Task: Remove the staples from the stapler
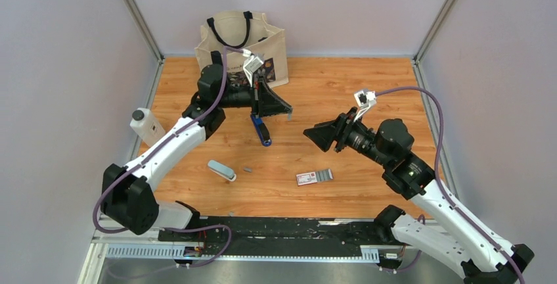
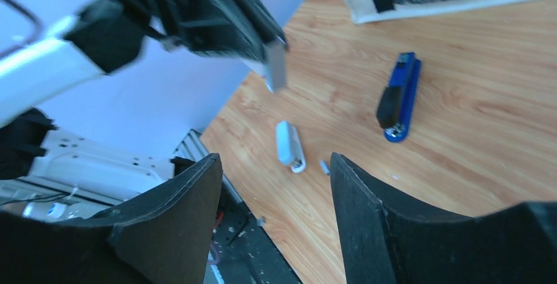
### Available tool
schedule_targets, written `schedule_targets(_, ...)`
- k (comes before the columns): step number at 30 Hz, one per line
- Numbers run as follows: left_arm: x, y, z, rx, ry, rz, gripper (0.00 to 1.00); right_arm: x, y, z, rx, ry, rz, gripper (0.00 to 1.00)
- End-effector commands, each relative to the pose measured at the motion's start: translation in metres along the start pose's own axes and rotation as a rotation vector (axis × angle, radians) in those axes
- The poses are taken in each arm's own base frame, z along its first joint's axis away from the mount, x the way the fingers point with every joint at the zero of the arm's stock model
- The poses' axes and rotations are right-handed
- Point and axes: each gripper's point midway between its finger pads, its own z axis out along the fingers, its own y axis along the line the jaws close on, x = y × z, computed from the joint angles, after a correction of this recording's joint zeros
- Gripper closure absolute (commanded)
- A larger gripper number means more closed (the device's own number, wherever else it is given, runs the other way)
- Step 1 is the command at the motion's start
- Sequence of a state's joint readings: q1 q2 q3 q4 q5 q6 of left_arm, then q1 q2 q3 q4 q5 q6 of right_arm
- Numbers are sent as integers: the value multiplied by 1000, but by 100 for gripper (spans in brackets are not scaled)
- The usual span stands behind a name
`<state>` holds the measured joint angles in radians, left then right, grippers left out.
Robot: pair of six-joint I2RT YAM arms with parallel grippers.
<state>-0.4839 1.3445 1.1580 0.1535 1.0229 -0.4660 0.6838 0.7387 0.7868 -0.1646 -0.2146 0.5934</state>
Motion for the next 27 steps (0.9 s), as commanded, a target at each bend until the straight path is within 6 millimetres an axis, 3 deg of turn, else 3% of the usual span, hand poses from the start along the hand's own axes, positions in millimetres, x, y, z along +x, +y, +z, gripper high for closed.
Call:
schedule_targets(1, -30, -51, -6, 196, -120, -130, 87, -42, 52, -4, -192, -91, -30, 38)
schedule_targets(5, -23, -53, -10, 190, -127, -157, 86, -55, 62, -4, -236, -152, -23, 38)
schedule_targets(10, -27, -62, -13, 215, -150, -180, 83, -51, 68, 9, -283, -120, 11, 43)
schedule_targets(27, -21, -60, -13, 208, -150, -189, 83, -43, 70, 30, -344, -88, 89, 55)
